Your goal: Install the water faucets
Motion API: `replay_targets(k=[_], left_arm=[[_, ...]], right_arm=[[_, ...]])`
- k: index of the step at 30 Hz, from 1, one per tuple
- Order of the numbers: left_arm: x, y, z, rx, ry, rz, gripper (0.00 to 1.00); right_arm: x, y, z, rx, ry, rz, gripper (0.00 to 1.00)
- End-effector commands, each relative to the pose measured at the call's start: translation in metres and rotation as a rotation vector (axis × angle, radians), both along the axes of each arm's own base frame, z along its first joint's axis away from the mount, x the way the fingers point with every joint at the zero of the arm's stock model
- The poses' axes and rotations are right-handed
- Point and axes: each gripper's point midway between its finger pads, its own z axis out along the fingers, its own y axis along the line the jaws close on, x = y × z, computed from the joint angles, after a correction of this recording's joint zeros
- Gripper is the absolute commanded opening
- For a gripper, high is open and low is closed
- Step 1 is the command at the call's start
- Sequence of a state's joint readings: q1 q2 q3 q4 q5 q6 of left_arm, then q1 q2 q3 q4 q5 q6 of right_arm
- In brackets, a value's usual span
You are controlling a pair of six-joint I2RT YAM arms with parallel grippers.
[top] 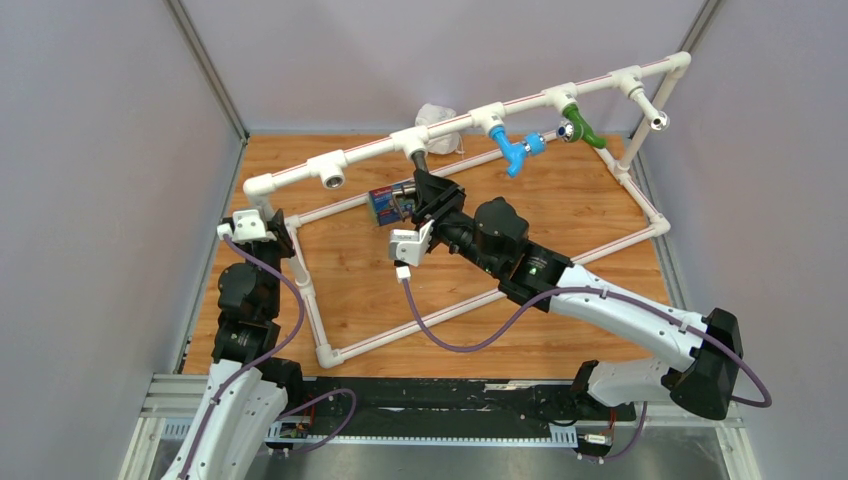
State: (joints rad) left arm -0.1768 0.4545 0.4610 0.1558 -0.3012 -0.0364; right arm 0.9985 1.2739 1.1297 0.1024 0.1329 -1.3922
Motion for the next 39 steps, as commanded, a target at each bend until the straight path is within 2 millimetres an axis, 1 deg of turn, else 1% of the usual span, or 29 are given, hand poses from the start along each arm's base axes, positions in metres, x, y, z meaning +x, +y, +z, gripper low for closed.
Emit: replay_targets(k=[1, 5, 8, 10, 13, 16, 22, 25, 28, 33, 39], left_arm=[[-0.005, 0.005, 0.005, -0.008, -0.002, 0.02, 0.0], [-0.005, 0.005, 0.005, -0.009, -0.002, 0.022, 0.0], [-0.005, 0.005, 0.005, -0.01, -0.002, 0.02, 0.0], [-0.005, 0.004, 0.006, -0.01, -0.005, 0.017, 0.0], [-0.006, 0.005, 0.006, -0.011, -0.005, 0.022, 0.0], [-0.006, 0.004, 0.007, -0.011, -0.01, 0.02, 0.0], [-0.006, 0.004, 0.006, -0.012, -0.008, 0.018, 0.0], [-0.006, 0.005, 0.007, -0.013, -0.01, 0.021, 0.0], [-0.006, 0.005, 0.007, -0.013, -0.011, 0.023, 0.0], [-0.006, 0.005, 0.007, -0.013, -0.01, 0.021, 0.0], [-0.008, 0.005, 0.008, -0.017, -0.015, 0.022, 0.0]], right_arm=[[0.04, -0.048, 0.036, 0.232, 0.049, -0.236, 0.0], [0.045, -0.055, 0.029, 0.308, 0.094, -0.26, 0.0], [0.045, -0.058, 0.027, 0.399, 0.13, -0.256, 0.0], [0.045, -0.058, 0.018, 0.445, 0.155, -0.242, 0.0], [0.044, -0.061, 0.004, 0.467, 0.154, -0.229, 0.0], [0.046, -0.067, -0.003, 0.477, 0.14, -0.232, 0.0], [0.045, -0.07, -0.001, 0.42, 0.09, -0.223, 0.0], [0.046, -0.071, 0.005, 0.466, 0.116, -0.221, 0.0], [0.048, -0.071, 0.004, 0.521, 0.16, -0.23, 0.0], [0.049, -0.073, 0.01, 0.728, 0.272, -0.227, 0.0], [0.051, -0.072, 0.011, 0.987, 0.415, -0.215, 0.0]])
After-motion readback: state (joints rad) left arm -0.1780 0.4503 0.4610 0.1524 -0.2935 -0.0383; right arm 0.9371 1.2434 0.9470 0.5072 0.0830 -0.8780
